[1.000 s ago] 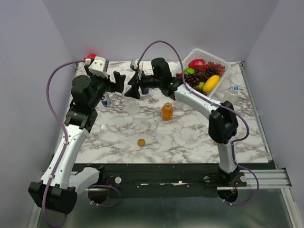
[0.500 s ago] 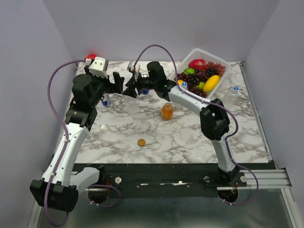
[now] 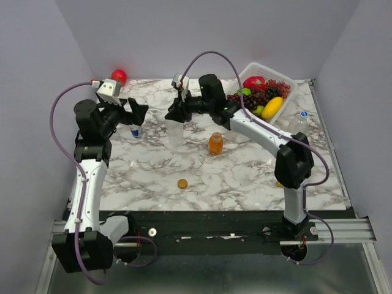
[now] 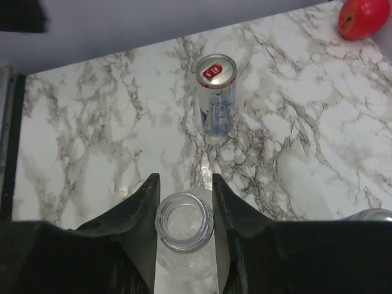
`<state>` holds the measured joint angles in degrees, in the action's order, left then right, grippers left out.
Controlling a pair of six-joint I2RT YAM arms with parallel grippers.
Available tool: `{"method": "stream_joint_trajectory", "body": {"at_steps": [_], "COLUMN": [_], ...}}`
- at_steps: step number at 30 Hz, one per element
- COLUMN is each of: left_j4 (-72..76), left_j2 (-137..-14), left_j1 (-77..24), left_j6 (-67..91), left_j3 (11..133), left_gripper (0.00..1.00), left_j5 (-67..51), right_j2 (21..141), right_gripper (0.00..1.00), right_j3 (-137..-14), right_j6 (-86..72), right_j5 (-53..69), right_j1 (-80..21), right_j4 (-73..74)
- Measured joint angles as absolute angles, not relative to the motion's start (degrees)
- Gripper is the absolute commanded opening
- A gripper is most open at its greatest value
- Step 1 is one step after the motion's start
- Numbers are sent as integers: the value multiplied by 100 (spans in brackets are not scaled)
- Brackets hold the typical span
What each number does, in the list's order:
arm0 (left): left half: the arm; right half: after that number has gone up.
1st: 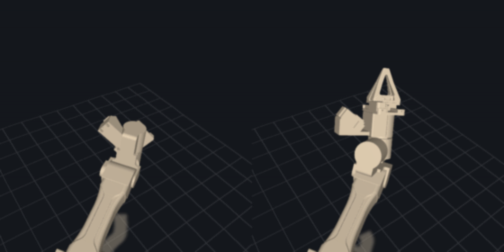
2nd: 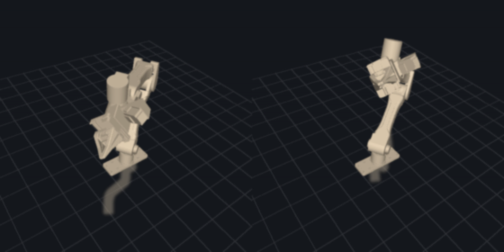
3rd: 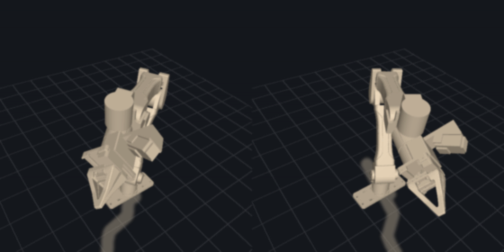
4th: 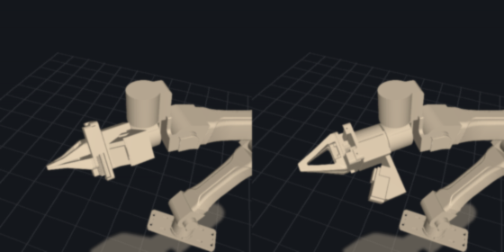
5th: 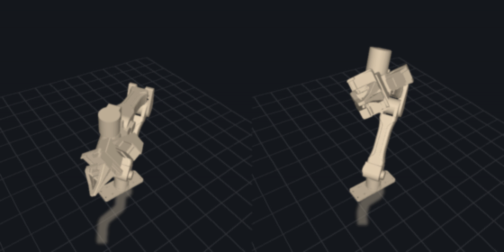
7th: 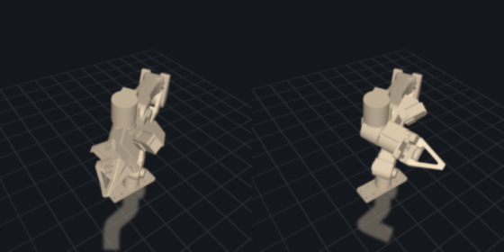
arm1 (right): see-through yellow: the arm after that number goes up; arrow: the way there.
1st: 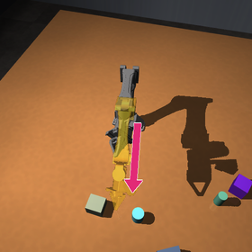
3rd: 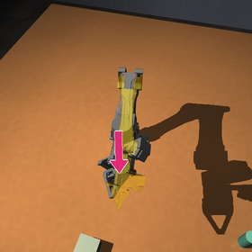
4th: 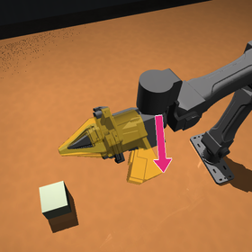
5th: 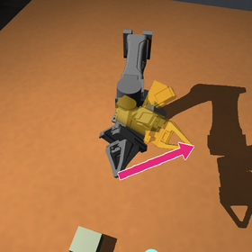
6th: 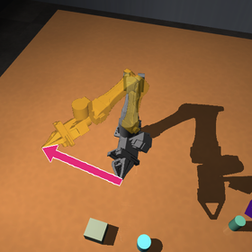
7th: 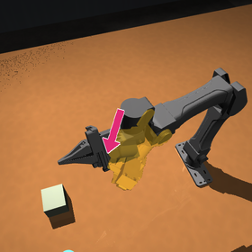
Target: Screw on the bottle caps
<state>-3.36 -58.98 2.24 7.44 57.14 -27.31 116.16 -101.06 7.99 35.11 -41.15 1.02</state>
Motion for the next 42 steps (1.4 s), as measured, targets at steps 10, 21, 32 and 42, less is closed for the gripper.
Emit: {"method": "stream_joint_trajectory", "body": {"at_steps": [10, 21, 32, 42], "left_j4": [-1599, -777, 845, 1413], "left_j2": [-6060, -5957, -6460, -6864], "left_j1": [1120, 38, -740, -1041], "left_j6": [-1164, -899, 320, 816], "left_j3": [5839, 4895, 4718, 4711], "left_gripper": [99, 99, 99, 94], "left_j5": [-5830, -6324, -6222, -6504], "right_j2": [9732, 9717, 9891, 9972], "right_gripper": [2, 3, 2, 3], "right_j3": [-10744, -11187, -11334, -11402], "right_j6": [849, 784, 263, 193], "right_j5": [4119, 4917, 5395, 5413], "right_j1": [-3809, -3553, -3597, -3745], "right_j4": [1361, 2480, 2504, 2355]}}
